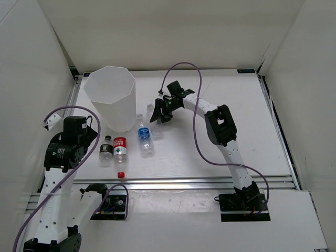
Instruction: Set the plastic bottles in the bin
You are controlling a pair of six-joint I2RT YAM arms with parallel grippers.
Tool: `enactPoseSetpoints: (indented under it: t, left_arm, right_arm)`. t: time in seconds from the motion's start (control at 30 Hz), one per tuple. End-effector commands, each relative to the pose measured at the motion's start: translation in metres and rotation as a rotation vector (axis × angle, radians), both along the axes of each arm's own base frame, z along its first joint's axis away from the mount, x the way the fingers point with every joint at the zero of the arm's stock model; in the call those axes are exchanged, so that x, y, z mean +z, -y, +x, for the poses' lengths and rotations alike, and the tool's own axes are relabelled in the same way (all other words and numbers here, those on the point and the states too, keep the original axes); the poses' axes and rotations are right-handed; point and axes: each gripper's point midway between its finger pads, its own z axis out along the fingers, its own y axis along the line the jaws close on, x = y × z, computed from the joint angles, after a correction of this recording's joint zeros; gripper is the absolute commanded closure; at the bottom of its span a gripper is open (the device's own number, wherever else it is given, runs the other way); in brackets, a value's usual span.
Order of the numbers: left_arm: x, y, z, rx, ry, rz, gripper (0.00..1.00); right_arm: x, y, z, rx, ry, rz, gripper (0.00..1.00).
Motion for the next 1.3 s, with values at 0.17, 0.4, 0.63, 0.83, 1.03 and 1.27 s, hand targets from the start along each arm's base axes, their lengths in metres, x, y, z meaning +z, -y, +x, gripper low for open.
enactPoseSetpoints:
  t: [0.17, 0.4, 0.63, 0.83, 1.03, 1.27]
  left_arm:
    - [0.018, 0.005, -0.005, -0.001, 0.071, -0.043, 0.00]
    - [0.011, 0.003, -0.006, 0.005, 0.107, -0.040, 0.00]
    - [0.008, 0.015, 0.008, -0.064, 0.103, -0.064, 0.00]
    - [0.020, 0.025, 0.019, -0.191, 0.064, -0.037, 0.00]
    - [0.031, 0.033, 0.032, -0.310, 0.017, 0.005, 0.00]
    - [0.029, 0.041, 0.034, -0.370, -0.022, -0.007, 0.00]
  right_arm:
    - [0.013, 0.060, 0.020, -0.136, 0.041, -0.102, 0.74]
    - [0.188, 0.069, 0.053, -0.234, 0.316, 0.117, 0.81]
    - [0.401, 0.006, 0.039, -0.249, 0.772, 0.514, 0.85]
    - [0.436, -0.036, 0.014, -0.274, 0.983, 0.554, 0.88]
    - [0.418, -0.079, 0.026, -0.309, 1.152, 0.528, 0.88]
    - [0.402, -0.098, 0.042, -0.341, 1.221, 0.531, 0.85]
